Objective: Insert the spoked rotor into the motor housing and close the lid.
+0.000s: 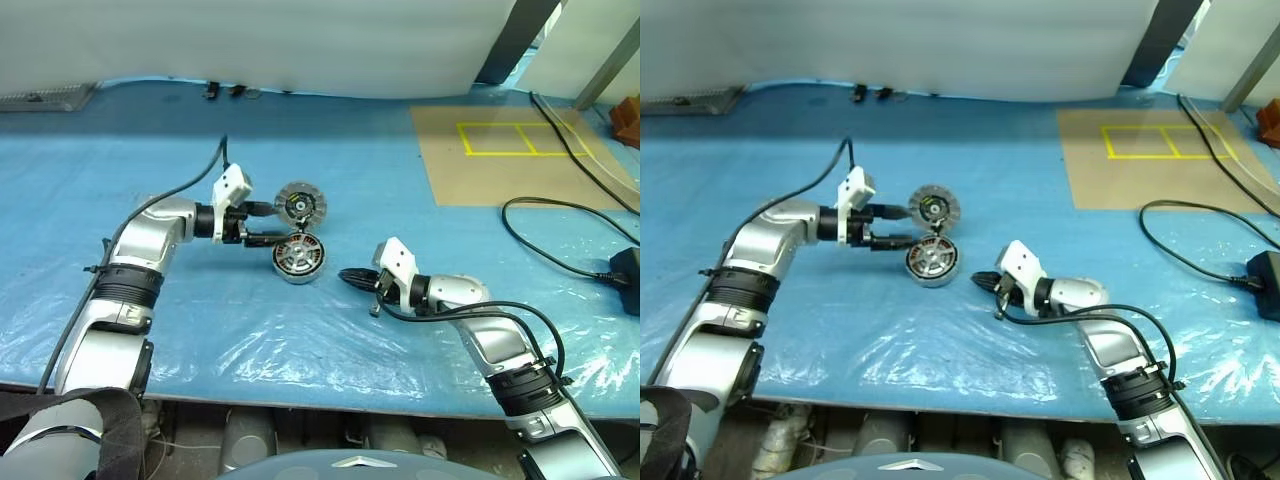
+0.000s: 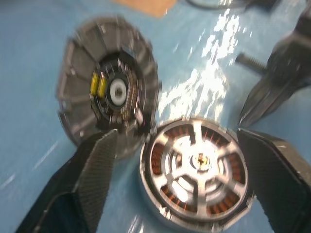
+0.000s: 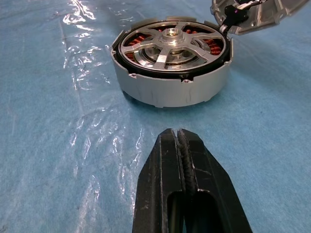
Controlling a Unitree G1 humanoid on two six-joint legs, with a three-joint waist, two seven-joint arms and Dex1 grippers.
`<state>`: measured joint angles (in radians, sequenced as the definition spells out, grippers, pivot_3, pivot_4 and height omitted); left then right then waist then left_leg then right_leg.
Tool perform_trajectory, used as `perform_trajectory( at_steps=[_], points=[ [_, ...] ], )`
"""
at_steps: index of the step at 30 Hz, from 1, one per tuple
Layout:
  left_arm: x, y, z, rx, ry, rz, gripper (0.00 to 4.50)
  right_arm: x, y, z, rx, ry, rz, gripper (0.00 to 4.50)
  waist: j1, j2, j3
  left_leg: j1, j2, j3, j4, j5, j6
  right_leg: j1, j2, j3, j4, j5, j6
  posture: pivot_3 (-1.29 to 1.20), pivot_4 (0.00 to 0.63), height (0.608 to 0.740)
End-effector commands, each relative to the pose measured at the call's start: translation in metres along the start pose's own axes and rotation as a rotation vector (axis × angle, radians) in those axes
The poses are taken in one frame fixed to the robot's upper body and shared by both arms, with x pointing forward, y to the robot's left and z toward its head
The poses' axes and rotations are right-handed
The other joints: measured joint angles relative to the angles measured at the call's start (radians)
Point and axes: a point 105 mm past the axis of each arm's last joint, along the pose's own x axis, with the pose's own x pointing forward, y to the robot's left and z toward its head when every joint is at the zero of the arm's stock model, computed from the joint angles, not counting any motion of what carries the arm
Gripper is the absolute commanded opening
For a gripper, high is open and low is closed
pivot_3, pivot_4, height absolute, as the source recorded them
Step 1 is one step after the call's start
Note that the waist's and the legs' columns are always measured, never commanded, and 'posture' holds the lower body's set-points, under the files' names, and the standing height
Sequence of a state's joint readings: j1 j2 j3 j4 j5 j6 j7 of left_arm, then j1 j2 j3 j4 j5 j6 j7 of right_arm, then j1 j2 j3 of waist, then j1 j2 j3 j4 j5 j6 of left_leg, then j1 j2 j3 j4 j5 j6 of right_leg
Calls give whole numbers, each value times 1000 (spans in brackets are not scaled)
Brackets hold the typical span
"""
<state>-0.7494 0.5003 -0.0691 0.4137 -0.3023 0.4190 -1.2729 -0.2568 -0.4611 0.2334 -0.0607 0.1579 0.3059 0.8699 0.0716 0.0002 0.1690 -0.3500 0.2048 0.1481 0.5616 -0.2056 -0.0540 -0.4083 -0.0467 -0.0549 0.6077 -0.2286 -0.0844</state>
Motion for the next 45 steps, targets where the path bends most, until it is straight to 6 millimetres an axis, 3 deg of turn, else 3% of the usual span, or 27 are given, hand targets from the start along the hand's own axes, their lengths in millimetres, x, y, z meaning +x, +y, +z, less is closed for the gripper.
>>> perform_trajectory(
  at_steps=[1,7,9,12,18,24,30,38,42,45],
  points=[
    [-5,-7,15,-9,-94,-5,2893,0,-1,9,-33,-35,-9,0,-2,0,0,0,0,0,0,0,0,0,0,0,0,0,0,0,150,740],
    [4,-21,-7,-36,-84,6,763,-2,-3,12,-41,-48,-25,0,-2,0,0,1,0,0,0,0,0,0,0,0,0,0,0,0,150,740],
    [11,-15,-16,3,-78,87,45,-3,-4,13,-44,-51,-29,0,-1,0,0,0,1,0,0,0,0,0,0,0,-1,0,0,0,150,740],
    [22,-8,-25,36,-99,174,14,-3,-5,14,-47,-52,-32,0,4,0,0,-1,0,0,1,0,0,0,0,0,-1,0,0,0,150,740],
    [37,-14,-52,34,-22,178,14,-5,-5,14,-46,-49,-35,0,-4,0,0,0,0,0,0,0,1,0,0,0,-1,1,1,0,150,740],
    [32,-13,-84,62,139,196,14,-5,-5,13,-47,-42,-38,0,-3,0,0,2,0,0,0,0,0,1,0,0,-1,0,1,0,150,740],
    [32,-13,-58,15,-27,189,14,-3,-5,14,-49,-46,-36,0,-3,0,0,3,0,0,0,0,0,2,0,0,-1,0,1,0,150,740],
    [0,-13,-33,-61,-229,204,14,-7,-7,18,-41,-61,-40,0,-3,0,0,-1,0,0,-1,0,1,-1,0,0,-1,0,1,0,150,740],
    [-28,-1,-51,-95,-201,286,14,-7,-7,33,-27,-106,-27,0,-4,0,0,0,1,0,0,0,1,-1,0,0,-1,0,1,0,150,740],
    [-37,15,-68,-98,-140,360,14,-5,-6,45,-35,-132,-12,0,-3,0,0,1,0,0,0,0,1,0,0,0,-1,0,1,0,150,740]
  ],
)
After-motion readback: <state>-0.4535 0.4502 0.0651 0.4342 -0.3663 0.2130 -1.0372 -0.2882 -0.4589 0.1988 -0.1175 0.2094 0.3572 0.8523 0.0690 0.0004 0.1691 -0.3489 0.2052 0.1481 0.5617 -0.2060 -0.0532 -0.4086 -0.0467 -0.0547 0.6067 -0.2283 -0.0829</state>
